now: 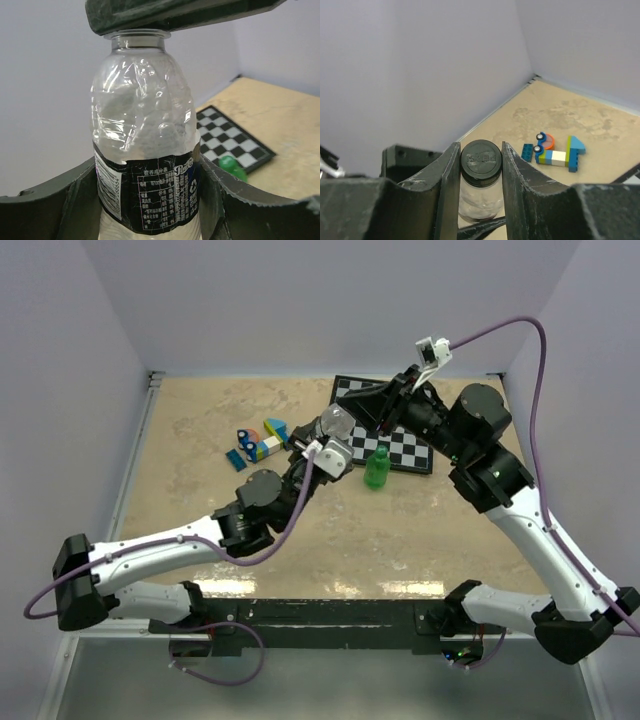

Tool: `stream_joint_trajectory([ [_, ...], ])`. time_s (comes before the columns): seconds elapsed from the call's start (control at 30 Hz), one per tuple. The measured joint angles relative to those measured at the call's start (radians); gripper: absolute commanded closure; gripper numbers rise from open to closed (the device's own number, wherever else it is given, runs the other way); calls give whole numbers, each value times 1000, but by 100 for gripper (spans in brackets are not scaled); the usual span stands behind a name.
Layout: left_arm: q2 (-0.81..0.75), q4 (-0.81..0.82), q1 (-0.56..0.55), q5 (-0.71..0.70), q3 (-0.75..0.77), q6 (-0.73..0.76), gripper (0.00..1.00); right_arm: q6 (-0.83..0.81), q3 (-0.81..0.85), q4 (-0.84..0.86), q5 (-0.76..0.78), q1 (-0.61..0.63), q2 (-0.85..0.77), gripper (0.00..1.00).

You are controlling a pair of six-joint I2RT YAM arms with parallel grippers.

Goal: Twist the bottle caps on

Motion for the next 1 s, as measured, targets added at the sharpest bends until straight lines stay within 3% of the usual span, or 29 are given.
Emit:
stream_joint_trajectory([
  [0.17,146,286,-98,-279,-1,235,100,45,9,-56,224,60,5,100],
  [0.33,284,572,-153,-431,-1,463,100,77,1,-89,373,92,3,100],
  [0.37,293,590,-156,-444,-2,484,100,82,-3,-89,386,95,3,99],
  [0.4,294,594,-158,-449,-3,491,100,88,-8,-87,392,96,3,91],
  [0.53,261,506,-156,-431,-3,423,100,92,-17,-74,385,97,-6,53],
  [0.7,127,213,-87,-275,-3,194,100,34,-17,-42,340,79,-6,28],
  [0.8,60,67,-7,-134,-3,49,100,10,-17,-11,259,41,-10,20],
  [1.0,-12,-86,161,195,-30,-183,100,18,-43,155,-29,-116,-29,18],
])
